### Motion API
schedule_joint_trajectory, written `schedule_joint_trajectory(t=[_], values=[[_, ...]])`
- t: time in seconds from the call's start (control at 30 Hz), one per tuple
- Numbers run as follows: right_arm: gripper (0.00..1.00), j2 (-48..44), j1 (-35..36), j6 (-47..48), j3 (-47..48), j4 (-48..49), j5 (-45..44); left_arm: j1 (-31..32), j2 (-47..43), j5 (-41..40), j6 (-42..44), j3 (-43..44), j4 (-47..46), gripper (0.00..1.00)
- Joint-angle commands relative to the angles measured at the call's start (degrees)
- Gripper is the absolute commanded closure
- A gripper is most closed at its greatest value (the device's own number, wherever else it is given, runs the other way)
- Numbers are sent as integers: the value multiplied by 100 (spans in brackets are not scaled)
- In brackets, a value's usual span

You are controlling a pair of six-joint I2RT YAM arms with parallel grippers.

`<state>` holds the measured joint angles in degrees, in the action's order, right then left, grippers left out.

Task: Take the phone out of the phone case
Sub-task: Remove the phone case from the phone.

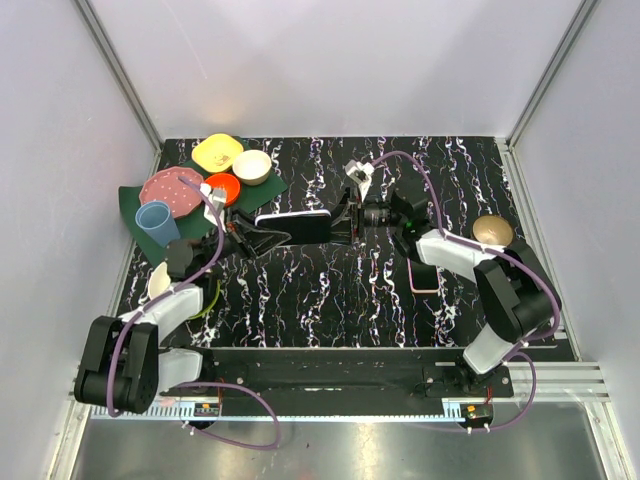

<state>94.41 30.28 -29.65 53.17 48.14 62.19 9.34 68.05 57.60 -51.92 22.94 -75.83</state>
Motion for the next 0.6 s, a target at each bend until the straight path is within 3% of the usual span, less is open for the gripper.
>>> schedule_joint_trajectory(t=[0.0,0.07,0.17,0.3,0.47,0.57], values=[[41,-397,232,249,89,301,1049,-179,279,-1032,385,422,-582,100],[41,-467,206,459,123,214,1084,-170,393,-874,245,492,-599,100],[41,-599,127,1327,298,-732,1014,-170,525,-725,78,589,-582,100],[38,-740,74,3102,616,-2963,760,-143,700,-531,-116,659,-704,100],[37,-837,22,3247,625,-3013,820,-117,674,-522,-47,633,-679,100],[37,-819,13,2484,433,-2206,882,-82,674,-531,-29,633,-696,100]])
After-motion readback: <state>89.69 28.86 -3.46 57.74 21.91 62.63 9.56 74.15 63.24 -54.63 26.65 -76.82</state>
